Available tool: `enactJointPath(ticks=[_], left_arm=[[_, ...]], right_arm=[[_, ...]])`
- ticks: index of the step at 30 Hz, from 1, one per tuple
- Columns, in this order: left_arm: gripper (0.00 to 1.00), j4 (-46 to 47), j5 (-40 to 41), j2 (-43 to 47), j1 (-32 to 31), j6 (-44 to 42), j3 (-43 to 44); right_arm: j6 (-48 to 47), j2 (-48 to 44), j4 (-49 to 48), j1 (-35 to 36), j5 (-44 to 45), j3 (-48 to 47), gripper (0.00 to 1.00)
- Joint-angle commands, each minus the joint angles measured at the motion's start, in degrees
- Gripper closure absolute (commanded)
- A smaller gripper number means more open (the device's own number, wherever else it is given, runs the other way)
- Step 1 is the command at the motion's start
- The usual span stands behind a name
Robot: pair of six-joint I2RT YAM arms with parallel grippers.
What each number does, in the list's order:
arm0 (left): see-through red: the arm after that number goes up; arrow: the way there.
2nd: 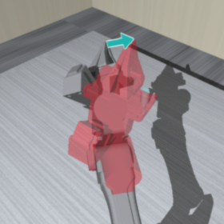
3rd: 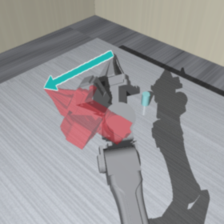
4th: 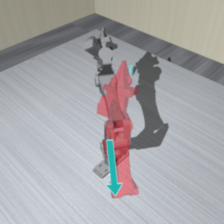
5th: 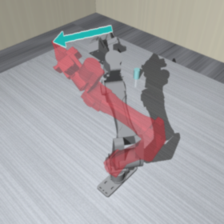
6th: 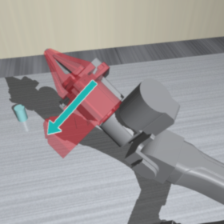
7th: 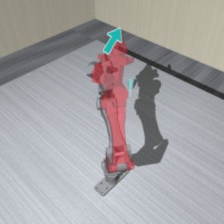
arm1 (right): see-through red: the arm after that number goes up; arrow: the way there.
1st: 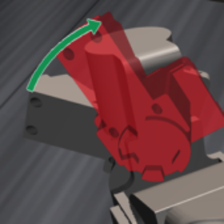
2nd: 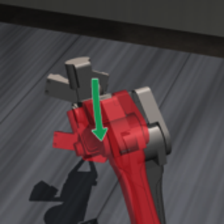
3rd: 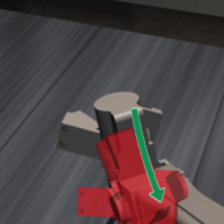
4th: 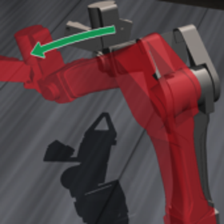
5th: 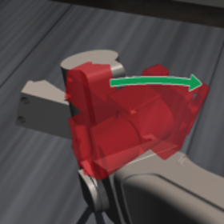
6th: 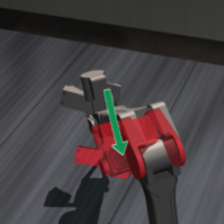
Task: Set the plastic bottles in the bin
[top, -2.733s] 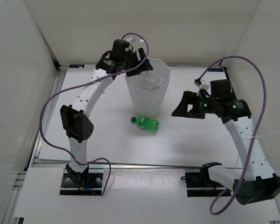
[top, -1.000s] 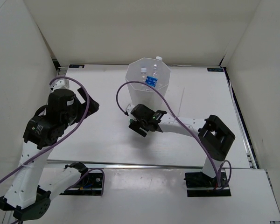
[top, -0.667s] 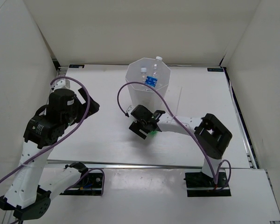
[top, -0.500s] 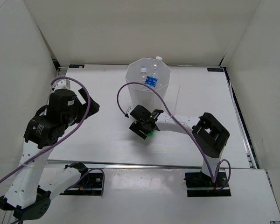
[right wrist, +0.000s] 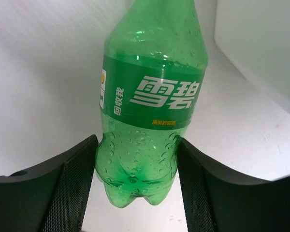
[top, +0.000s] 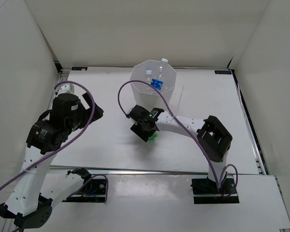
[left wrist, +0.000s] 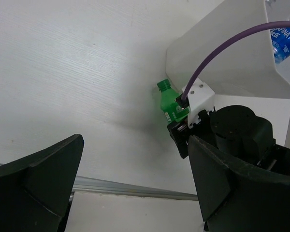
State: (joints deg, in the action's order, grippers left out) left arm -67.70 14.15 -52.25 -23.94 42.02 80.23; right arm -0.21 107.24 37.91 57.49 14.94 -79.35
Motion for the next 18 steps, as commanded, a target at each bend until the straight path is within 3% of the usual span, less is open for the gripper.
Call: enactJointPath(ticks=[1,5,9,15,18], left_arm=[[0.00,1.3,1.2,1.1,0.1,-1.6,0.0],[0.00,0.6,6.4,1.1,0.1,-2.8,2.0],[0.00,-0.7,13.3,0.6,0.1,-2.8,4.4],[0.00,-1.3,15.9,-1.1,0.1,-4.0,5.7],[0.00,-0.8,12.8,-1.7,0.1,-4.0,4.2]], right_arm=[[3.0,-2.0,5.3,4.1,0.2,-7.0,0.40],[1.1,-4.2,11.2,11.4,3.9,-16.3,0.40],[-0.2,-5.8,15.2,14.0,8.8,-27.2,0.40],[-7.1,-6.0,16.8,11.9,17.2,-46.8,0.31],[-15.9,-4.9,11.7,9.8,22.3,-54.9,0.28]])
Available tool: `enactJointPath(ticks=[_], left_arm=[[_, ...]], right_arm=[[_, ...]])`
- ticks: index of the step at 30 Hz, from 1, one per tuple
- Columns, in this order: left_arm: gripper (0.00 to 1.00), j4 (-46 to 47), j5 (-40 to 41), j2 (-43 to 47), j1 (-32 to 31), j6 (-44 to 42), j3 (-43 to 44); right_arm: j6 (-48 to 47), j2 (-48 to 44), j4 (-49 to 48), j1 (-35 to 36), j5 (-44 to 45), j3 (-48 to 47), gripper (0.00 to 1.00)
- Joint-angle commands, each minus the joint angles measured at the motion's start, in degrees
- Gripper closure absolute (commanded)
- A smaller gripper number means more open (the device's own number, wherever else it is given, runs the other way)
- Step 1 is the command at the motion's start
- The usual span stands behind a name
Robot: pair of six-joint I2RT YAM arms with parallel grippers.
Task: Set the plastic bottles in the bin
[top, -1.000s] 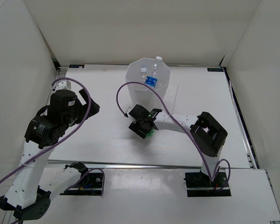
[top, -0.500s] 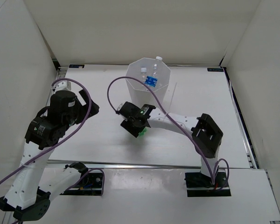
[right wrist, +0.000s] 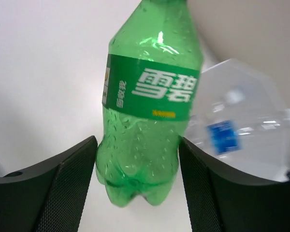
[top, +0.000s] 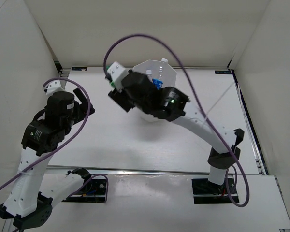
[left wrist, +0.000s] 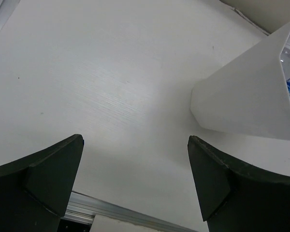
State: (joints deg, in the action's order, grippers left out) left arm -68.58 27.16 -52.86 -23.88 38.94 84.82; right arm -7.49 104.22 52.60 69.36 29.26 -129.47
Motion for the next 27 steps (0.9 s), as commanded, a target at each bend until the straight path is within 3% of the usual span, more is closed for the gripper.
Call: enactJointPath(ticks=[1,4,10,17,27], left_arm=[[0.00,0.8,-2.4,-1.1,0.1,-0.9,-1.1],[0.00,1.5,-5.3,-1.1,0.1,-0.4,-3.9],[0.00,1.5,-7.9,-0.5,0.1,0.8,-6.3],[0.00,-0.2,-7.4,1.2,0.1,0.8,-6.3],[0.00,-1.4,-6.3,3.7,0.1,2.7,-8.6]], right_arm=[[-10.4,-2.8,-5.2,-2.6,8.9,-3.9,0.26],[-12.6,-4.2,-7.8,-6.7,9.5,-1.0,0.26],[-7.5,-4.2,-6.0,-16.7,7.2,1.9,0.26],[-2.9,-3.0,-4.2,-19.3,4.1,1.9,0.26],[5.4,-9.0,-3.5,-22.4,1.0,11.3,0.25]])
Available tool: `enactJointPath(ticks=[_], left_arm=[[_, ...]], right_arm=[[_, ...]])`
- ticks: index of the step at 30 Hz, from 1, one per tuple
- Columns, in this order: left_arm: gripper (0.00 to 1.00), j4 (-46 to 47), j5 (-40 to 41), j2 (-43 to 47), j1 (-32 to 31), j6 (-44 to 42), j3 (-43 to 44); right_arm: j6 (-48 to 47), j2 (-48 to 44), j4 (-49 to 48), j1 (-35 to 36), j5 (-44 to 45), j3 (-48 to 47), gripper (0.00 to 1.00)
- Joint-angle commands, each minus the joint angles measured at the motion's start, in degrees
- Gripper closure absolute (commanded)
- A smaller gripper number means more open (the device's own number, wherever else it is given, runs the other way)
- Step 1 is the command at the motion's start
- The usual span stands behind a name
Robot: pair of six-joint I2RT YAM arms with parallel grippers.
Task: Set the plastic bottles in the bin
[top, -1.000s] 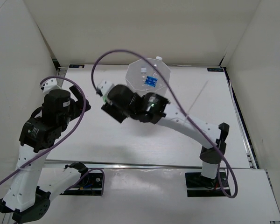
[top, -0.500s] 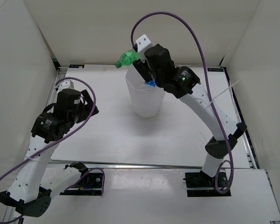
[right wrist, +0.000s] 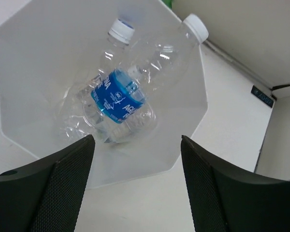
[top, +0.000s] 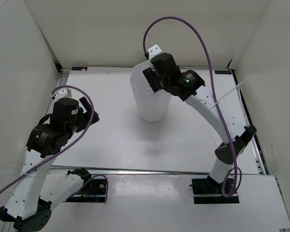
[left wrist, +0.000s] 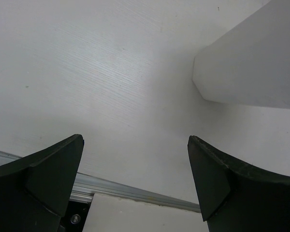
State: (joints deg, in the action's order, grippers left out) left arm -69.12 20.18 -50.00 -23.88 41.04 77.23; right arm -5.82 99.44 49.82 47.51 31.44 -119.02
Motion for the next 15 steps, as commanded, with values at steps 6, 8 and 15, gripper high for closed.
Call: enactJointPath(ticks=[6,8,15], left_arm=[[0.00,0.2,0.6,-0.4,0.1,1.2,-1.0],[0.00,0.2,0.1,-1.0,0.1,1.2,-1.0],[0.00,1.3,-1.1,-2.0,0.1,1.7,-1.6]], right_arm=[[12.7,-11.3,-0.9,-3.7,-3.7,7.3,0.14],[15.3,-15.0,-1.9,-6.4,-6.9,9.8,0.08],[27.0,-20.8,-1.5,-17.3,-15.7,16.9,0.00]])
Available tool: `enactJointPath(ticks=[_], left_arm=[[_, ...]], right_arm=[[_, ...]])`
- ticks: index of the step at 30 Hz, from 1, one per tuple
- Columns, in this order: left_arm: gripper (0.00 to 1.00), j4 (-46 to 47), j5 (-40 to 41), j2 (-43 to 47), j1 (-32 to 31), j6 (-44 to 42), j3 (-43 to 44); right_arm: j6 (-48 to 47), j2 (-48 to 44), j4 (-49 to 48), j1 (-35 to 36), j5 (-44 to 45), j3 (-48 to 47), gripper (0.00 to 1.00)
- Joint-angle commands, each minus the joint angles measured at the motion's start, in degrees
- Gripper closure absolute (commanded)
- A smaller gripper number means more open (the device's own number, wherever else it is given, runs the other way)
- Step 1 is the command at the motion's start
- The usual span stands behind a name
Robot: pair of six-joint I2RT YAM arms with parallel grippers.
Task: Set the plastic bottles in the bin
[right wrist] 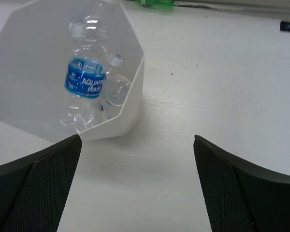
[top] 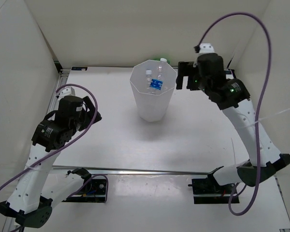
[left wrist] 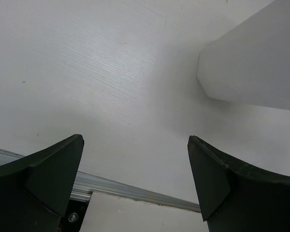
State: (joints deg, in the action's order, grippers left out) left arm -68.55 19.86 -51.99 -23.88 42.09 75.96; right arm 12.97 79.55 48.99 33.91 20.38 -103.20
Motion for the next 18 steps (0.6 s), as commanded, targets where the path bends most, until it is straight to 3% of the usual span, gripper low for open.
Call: enactJointPath(ticks=[1,7,10,14,18], left_arm=[[0.00,0.7,-1.3,0.0,0.1,0.6,-0.3],[0.00,1.8,-1.9,1.0,0.1,0.6,-2.5],[0.00,3.6,-4.0,1.0,0.1,0.1,-4.1],[0.00,5.8,-5.2,1.0,0.1,0.6,-7.2],[0.00,6.6,-6.7,1.0,0.1,1.2,-9.3]], right_arm=[[10.6,-0.9,0.3,-5.7,-5.7,1.1,0.00],[23.0,0.3,4.1,-22.8,-19.9,2.9,0.00],[26.8,1.0,4.1,-28.1,-28.4,7.0,0.00],[27.4,4.1,0.2,-31.7,-38.5,10.9,0.00],[26.8,16.0,-0.4,-32.8,-43.6,4.4,0.00]])
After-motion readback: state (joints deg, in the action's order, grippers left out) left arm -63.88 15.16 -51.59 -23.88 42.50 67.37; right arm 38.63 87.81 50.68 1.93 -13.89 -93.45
